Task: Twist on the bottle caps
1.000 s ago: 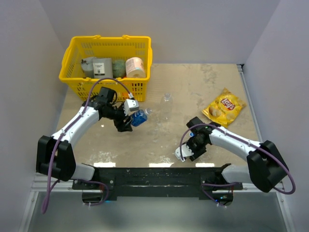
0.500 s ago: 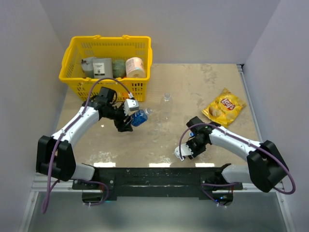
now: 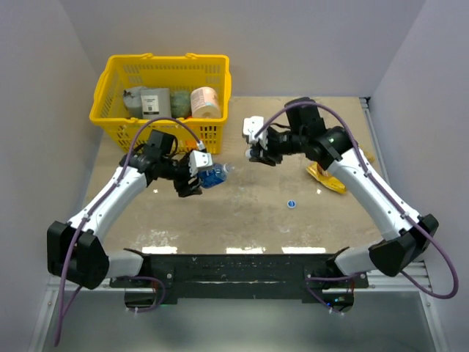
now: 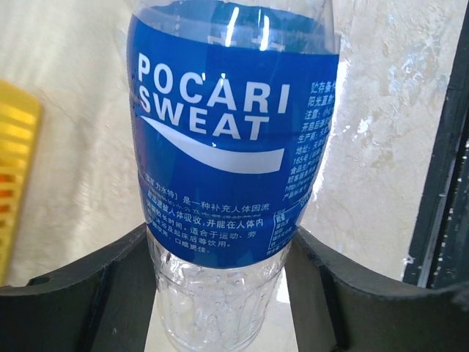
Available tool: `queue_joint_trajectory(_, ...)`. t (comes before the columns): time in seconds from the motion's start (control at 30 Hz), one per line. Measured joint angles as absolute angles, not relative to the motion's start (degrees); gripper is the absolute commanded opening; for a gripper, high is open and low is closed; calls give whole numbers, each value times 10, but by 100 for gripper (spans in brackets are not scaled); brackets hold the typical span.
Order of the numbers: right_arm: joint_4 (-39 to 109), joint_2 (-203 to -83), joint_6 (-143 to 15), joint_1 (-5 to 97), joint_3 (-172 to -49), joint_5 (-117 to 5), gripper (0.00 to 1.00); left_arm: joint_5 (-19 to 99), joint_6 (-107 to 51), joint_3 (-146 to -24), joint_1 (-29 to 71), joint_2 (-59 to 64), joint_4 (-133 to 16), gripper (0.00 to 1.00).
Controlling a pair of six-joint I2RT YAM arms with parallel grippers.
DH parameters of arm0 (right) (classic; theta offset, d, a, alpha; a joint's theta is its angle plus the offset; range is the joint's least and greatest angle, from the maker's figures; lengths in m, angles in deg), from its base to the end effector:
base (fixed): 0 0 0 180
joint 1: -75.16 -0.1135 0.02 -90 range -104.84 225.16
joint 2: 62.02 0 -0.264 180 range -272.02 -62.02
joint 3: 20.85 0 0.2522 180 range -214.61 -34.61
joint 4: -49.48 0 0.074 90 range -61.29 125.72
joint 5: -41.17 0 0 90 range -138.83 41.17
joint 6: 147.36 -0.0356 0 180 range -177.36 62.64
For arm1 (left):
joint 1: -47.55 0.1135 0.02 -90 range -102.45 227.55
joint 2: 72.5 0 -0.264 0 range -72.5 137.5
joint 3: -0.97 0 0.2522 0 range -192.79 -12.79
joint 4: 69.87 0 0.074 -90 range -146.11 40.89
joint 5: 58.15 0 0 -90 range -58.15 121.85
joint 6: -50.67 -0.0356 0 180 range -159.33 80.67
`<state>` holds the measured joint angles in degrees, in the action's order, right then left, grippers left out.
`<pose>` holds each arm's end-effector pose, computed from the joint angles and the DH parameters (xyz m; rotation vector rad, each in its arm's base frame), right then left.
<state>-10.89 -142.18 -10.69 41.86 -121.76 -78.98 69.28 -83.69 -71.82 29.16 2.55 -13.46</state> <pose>0.2338 0.1750 0.3961 -1.6084 1.4891 0.4627 0.2371 -0.1016 0.2713 1.4433 1.9292 -0.6406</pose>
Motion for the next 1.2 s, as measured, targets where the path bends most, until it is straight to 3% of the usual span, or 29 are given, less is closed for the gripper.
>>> queue_joint_trajectory(0.2,-34,-1484,-306,417,-1272,-875,27,684,-834,-756,266,-5,-157,0)
queue_joint_trajectory(0.33,-30,-1524,-351,418,-1318,-897,27,659,-818,-765,267,-20,-158,0)
queue_joint_trajectory(1.2,-71,-1460,-327,408,-1284,-903,26,661,-794,-765,260,-23,-201,0)
